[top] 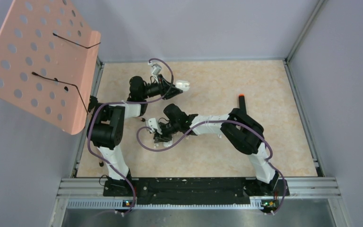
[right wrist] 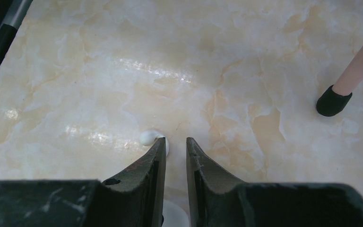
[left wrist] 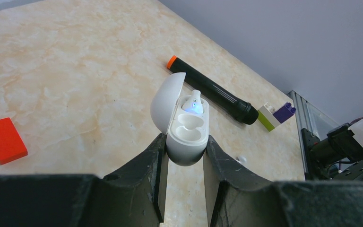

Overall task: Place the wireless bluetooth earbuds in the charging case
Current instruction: Pick up the earbud from the center of the board.

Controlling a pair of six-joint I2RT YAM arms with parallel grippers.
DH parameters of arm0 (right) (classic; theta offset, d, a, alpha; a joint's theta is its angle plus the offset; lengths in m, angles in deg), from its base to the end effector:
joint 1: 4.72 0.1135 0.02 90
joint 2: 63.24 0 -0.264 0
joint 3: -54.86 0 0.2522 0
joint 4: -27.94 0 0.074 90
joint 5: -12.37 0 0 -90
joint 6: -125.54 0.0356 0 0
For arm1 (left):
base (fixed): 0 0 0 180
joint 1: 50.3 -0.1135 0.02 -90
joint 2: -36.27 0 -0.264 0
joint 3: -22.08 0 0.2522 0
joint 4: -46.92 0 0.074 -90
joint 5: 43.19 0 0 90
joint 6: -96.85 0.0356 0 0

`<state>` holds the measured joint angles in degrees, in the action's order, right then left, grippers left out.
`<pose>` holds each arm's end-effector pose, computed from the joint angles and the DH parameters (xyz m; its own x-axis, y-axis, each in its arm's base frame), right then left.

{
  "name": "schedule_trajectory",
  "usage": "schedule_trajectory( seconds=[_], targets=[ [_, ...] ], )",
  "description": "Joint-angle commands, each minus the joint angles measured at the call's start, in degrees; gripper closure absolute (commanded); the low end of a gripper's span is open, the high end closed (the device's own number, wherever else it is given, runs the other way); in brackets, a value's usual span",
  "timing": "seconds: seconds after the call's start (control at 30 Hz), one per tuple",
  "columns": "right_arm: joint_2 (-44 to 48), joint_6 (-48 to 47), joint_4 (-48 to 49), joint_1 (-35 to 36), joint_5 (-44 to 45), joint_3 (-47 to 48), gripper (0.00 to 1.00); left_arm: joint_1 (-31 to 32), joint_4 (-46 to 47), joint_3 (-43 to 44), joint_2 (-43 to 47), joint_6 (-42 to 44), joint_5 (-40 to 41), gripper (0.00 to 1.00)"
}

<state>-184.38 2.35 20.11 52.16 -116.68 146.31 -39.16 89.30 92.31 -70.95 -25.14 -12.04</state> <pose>0.2305 0.3944 0.1526 0.2270 -0.4301 -0.8738 -0.9550 -0.2743 -0.1131 0.3783 -0.1056 0.2226 -0.4177 -0.1971 -0.8870 0.8426 0.2812 -0.4592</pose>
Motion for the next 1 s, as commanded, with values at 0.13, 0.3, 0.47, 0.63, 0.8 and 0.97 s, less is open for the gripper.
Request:
schedule_trajectory(
  seconds=[0.13, 0.3, 0.47, 0.63, 0.8, 0.97],
  targets=[
    [-1.4, -1.3, -0.3, 1.0, -0.5, 3.0, 0.77, -0.3, 3.0, 2.0, -1.0, 0.3, -0.5, 1.00],
    [-2.1, -2.6, -2.3, 1.2, -0.5, 3.1, 0.75, -0.3, 3.9, 2.0, -1.2, -0.3, -0.5, 1.00],
    [-2.1, -2.6, -3.3, 1.4, -1.1, 3.1, 0.74, -0.3, 4.1, 2.0, -1.4, -0.4, -0.5, 1.00],
    [-2.3, -3.4, -5.7, 1.6, -3.5, 3.6, 0.71, -0.3, 4.3, 2.2, -1.6, -0.7, -0.6, 1.00],
    [-2.0, -3.1, -7.9, 1.7, -5.6, 3.5, 0.70, -0.3, 4.5, 2.2, -1.9, -0.7, -0.6, 1.00],
    [-2.1, -3.3, -8.7, 1.9, -5.6, 3.9, 0.71, -0.2, 4.7, 2.2, -2.2, -0.9, -0.7, 1.00]
  ],
)
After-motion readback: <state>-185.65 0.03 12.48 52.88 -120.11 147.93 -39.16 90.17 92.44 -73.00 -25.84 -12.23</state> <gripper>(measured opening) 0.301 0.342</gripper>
